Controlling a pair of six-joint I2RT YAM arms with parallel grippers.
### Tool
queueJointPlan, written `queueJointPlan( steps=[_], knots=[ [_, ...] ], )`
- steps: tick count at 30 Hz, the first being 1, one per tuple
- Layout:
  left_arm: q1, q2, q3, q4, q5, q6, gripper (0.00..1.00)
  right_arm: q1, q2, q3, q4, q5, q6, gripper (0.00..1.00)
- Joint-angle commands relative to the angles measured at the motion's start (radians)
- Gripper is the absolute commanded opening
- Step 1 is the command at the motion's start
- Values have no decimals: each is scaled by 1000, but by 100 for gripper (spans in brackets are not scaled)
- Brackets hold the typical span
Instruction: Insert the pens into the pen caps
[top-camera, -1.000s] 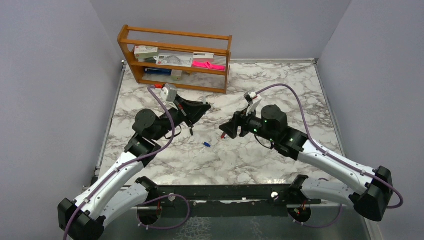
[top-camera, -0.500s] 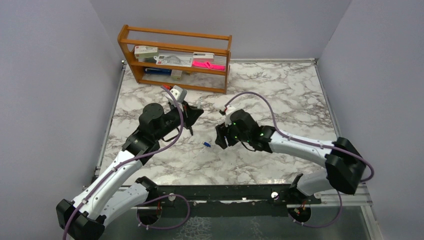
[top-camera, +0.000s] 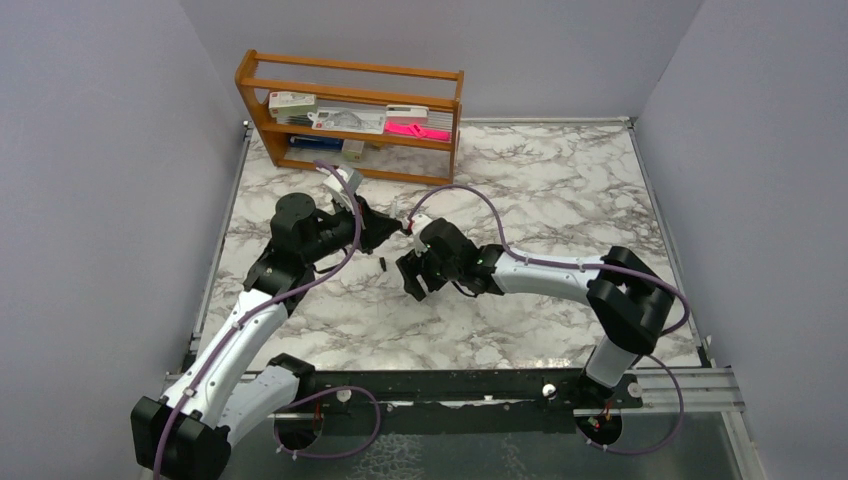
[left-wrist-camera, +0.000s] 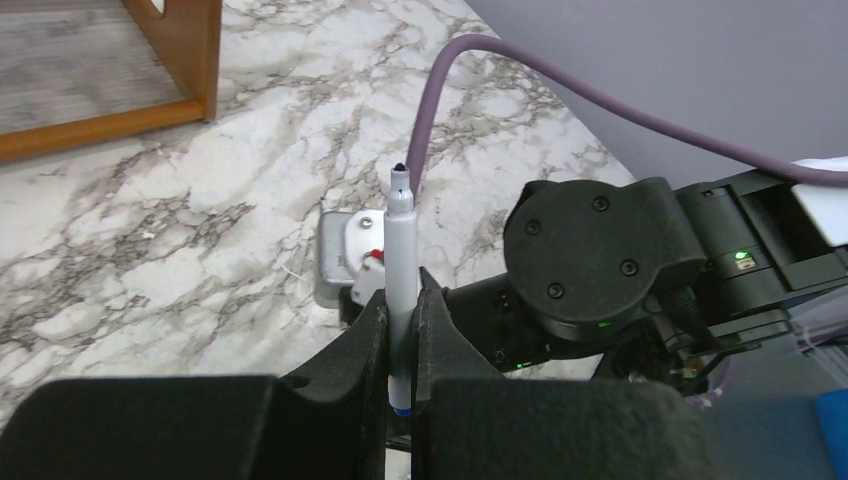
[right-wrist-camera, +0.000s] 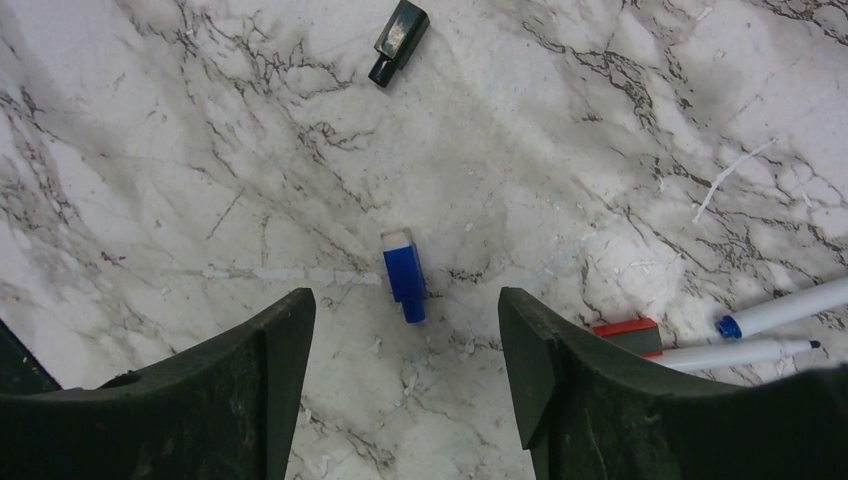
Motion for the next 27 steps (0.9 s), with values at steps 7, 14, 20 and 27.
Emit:
queueJointPlan(
  steps=[7, 14, 20, 27],
  knots=[
    [78, 46, -3, 117, 175, -82, 0, 15, 105, 65, 51, 27, -27, 59],
    [98, 63, -3, 157, 215, -98, 0, 20, 125, 55, 62, 45, -16, 43],
    [104, 84, 2, 150, 220, -93, 0, 26, 141, 49, 56, 61, -11, 46],
    [110, 119, 13, 153, 212, -92, 0, 26, 152, 17, 90, 37, 5, 47]
  ],
)
